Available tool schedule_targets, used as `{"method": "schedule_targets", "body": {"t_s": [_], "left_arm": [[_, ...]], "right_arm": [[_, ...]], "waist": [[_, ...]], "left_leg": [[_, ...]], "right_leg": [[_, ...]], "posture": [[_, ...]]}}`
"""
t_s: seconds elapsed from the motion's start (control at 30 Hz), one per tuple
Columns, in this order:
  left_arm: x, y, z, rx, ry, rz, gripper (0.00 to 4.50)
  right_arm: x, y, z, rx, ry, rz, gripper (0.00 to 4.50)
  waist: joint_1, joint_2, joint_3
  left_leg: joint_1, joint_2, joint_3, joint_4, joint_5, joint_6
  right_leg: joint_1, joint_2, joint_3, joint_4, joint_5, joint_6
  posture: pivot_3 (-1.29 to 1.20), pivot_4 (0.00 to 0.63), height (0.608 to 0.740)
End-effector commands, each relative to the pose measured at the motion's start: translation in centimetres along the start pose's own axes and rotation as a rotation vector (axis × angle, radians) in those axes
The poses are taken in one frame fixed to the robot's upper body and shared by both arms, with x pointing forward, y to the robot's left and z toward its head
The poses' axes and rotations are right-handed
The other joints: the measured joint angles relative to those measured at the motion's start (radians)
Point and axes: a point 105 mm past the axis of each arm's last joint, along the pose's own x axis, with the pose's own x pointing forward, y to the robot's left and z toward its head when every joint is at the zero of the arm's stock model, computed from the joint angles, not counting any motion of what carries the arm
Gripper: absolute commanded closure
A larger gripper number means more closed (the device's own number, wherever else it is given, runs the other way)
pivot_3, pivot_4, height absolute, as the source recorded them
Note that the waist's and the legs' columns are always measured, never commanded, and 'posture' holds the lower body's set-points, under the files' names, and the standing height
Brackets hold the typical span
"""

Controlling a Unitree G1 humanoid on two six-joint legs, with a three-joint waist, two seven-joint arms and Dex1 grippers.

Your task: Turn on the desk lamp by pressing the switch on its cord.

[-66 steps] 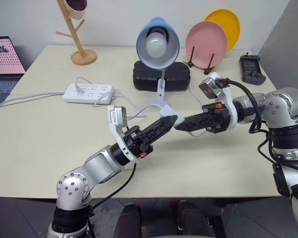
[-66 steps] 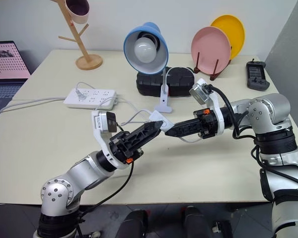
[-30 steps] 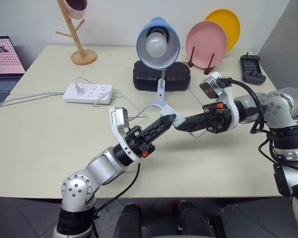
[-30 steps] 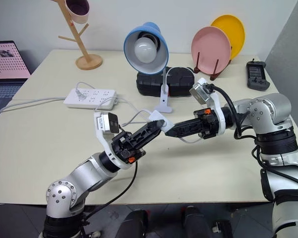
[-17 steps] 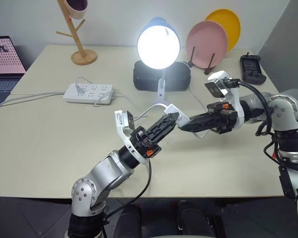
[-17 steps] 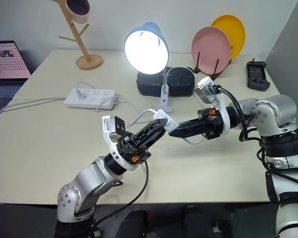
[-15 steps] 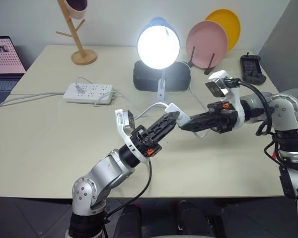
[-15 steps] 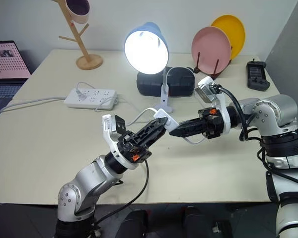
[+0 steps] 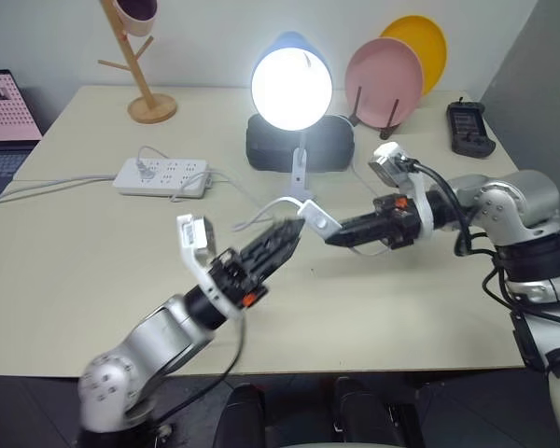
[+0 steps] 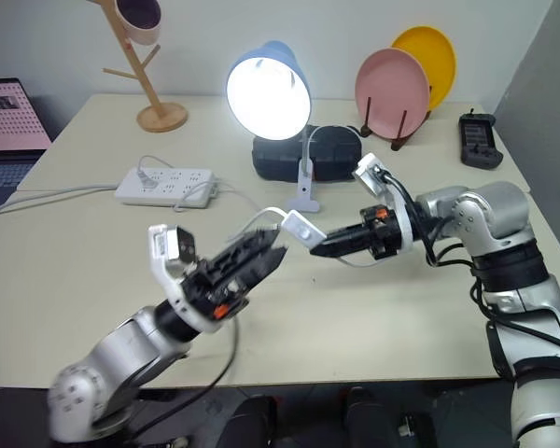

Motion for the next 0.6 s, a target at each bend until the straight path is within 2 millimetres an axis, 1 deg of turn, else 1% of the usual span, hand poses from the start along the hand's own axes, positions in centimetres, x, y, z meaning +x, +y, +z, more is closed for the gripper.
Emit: {"method": "schedule_targets", "body": {"t_s": [0.03,0.1,0.13,0.17,0.2,0.23,0.3,0.33,0.4,0.5,0.57,0.6], "left_arm": [[-1.5,-1.1,0.4,0.216,0.094,0.022,0.04],[-2.5,-0.4,1.2,0.422,0.179,0.111,0.04],[-2.9,0.0,2.2,0.549,0.205,0.166,0.04],[-3.1,0.2,3.0,0.633,0.222,0.2,0.04],[-3.3,0.4,3.8,0.726,0.237,0.24,0.04],[-3.5,0.8,4.5,0.857,0.282,0.279,0.04],[-3.6,0.8,5.1,1.08,0.382,0.289,0.04],[-3.5,0.7,5.3,1.127,0.397,0.279,0.04],[-3.5,0.7,5.7,1.157,0.388,0.255,0.04],[-3.8,1.6,5.6,1.207,0.436,0.246,0.04],[-4.0,2.0,5.6,1.233,0.47,0.239,0.0],[-4.0,2.2,5.6,1.24,0.48,0.235,0.0]], "right_arm": [[0.7,-1.8,1.6,-0.15,0.002,-0.08,4.12],[1.3,-3.1,1.4,-0.234,0.041,-0.126,4.12],[1.6,-4.5,0.8,-0.288,0.092,-0.186,4.12],[1.8,-5.4,0.3,-0.326,0.13,-0.226,4.12],[2.0,-6.4,-0.4,-0.38,0.186,-0.262,4.12],[2.1,-7.5,-1.4,-0.449,0.259,-0.302,4.12],[2.1,-9.9,-3.6,-0.615,0.429,-0.393,4.12],[2.1,-10.7,-4.3,-0.674,0.482,-0.413,4.12],[2.3,-11.6,-4.9,-0.727,0.519,-0.424,4.12],[3.0,-11.7,-5.1,-0.718,0.503,-0.39,4.12],[3.2,-11.4,-5.3,-0.716,0.502,-0.355,3.4],[3.2,-11.3,-5.4,-0.712,0.503,-0.341,3.29]], "waist": [[0.001,-0.001,0.0],[0.002,-0.001,0.001],[0.003,0.0,0.001],[0.005,0.0,0.001],[0.004,-0.001,0.0],[0.004,0.0,0.001],[0.004,0.0,0.001],[0.003,0.0,0.001],[0.003,0.0,0.001],[-0.005,0.0,0.001],[-0.011,0.0,0.001],[-0.011,0.0,0.001]], "left_leg": [[0.0,0.0,0.0,-0.001,0.0,0.0],[0.0,0.0,0.0,-0.001,0.0,0.0],[0.0,0.0,0.0,-0.002,0.0,0.0],[0.0,0.0,0.0,-0.003,0.0,0.0],[0.0,0.0,0.001,-0.004,0.0,0.0],[0.0,0.0,0.001,-0.005,0.0,0.0],[-0.001,0.0,0.003,-0.008,0.001,-0.001],[-0.001,0.0,0.003,-0.008,0.0,-0.001],[-0.002,0.0,0.005,-0.012,0.001,-0.001],[-0.004,0.001,0.006,-0.015,0.001,-0.004],[-0.003,0.002,0.006,-0.015,0.001,-0.004],[-0.003,0.002,0.005,-0.016,0.001,-0.004]], "right_leg": [[0.0,0.0,0.0,0.0,0.0,0.0],[-0.001,0.0,0.0,0.0,0.0,0.0],[-0.002,0.0,0.0,-0.001,0.0,-0.001],[-0.002,0.0,0.0,-0.001,-0.002,-0.003],[-0.002,0.0,0.0,-0.002,-0.003,-0.005],[-0.002,0.0,0.0,-0.003,-0.003,-0.005],[-0.003,0.0,0.001,-0.005,-0.002,-0.005],[-0.004,0.0,0.001,-0.006,0.0,-0.005],[-0.005,-0.001,0.001,-0.009,0.002,-0.005],[-0.006,-0.001,0.001,-0.012,0.003,-0.005],[-0.006,0.0,0.001,-0.012,0.003,-0.005],[-0.006,0.0,0.001,-0.011,0.003,-0.005]], "posture": [[0.0,0.15,0.74],[0.0,0.15,0.74],[0.0,0.15,0.74],[0.0,0.15,0.74],[0.0,0.15,0.74],[0.0,0.15,0.74],[0.0,0.15,0.74],[0.0,0.15,0.74],[0.0,0.15,0.74],[0.0,0.15,0.74],[0.0,0.15,0.74],[0.0,0.15,0.74]]}}
